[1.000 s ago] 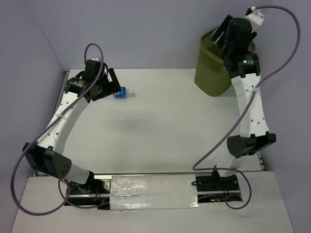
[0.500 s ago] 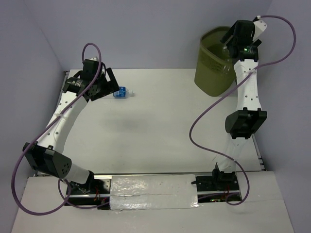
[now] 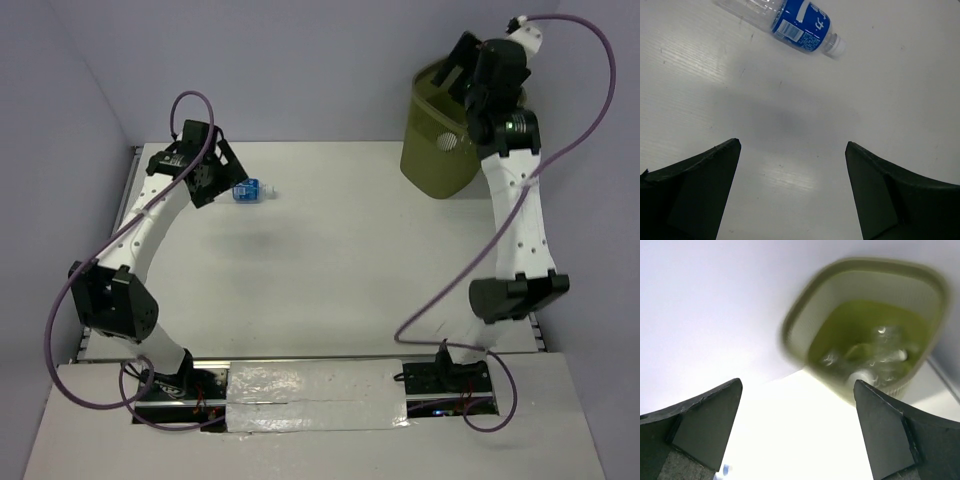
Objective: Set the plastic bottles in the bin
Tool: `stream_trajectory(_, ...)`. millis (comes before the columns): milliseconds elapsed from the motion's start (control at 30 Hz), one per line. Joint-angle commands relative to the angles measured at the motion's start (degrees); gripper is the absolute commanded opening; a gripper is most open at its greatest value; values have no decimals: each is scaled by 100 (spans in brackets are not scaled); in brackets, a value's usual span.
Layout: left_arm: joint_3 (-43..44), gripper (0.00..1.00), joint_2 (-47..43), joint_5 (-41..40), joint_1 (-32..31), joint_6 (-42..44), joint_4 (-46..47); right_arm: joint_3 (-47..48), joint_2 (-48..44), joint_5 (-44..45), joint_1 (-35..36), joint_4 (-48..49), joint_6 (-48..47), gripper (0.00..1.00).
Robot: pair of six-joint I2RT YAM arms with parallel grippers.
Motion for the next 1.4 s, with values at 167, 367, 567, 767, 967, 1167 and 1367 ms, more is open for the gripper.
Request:
stream_trajectory(167, 282, 99, 1186, -49, 732, -2122, 666, -2821, -1884, 400, 1241, 492, -424, 100)
stream_trajectory(367, 975, 99, 2100, 22, 996, -2835, 606, -4245, -2789, 488, 1400, 650, -213, 100)
stream_trajectory(567, 1960, 100, 2979, 21, 1084, -3215, 491, -4853, -3449, 497, 1400, 273, -107, 100)
stream_trajectory(767, 2813, 99, 3884, 267, 1101, -3434, 131, -5153, -4188, 172, 1426, -385, -46, 100)
stream_trajectory(967, 2304, 99, 3814, 285, 1084, -3909, 518, -5092, -4803, -13, 1418, -1009, 42, 100)
stream_trajectory(1167, 2462, 99, 4210, 390, 1093, -4023, 561, -4951, -5111, 118, 1418, -1573, -28, 100)
stream_trajectory(1367, 2296, 99, 4369, 522, 1075, -3971, 736, -5118, -5270, 75, 1418, -1635, 121, 100)
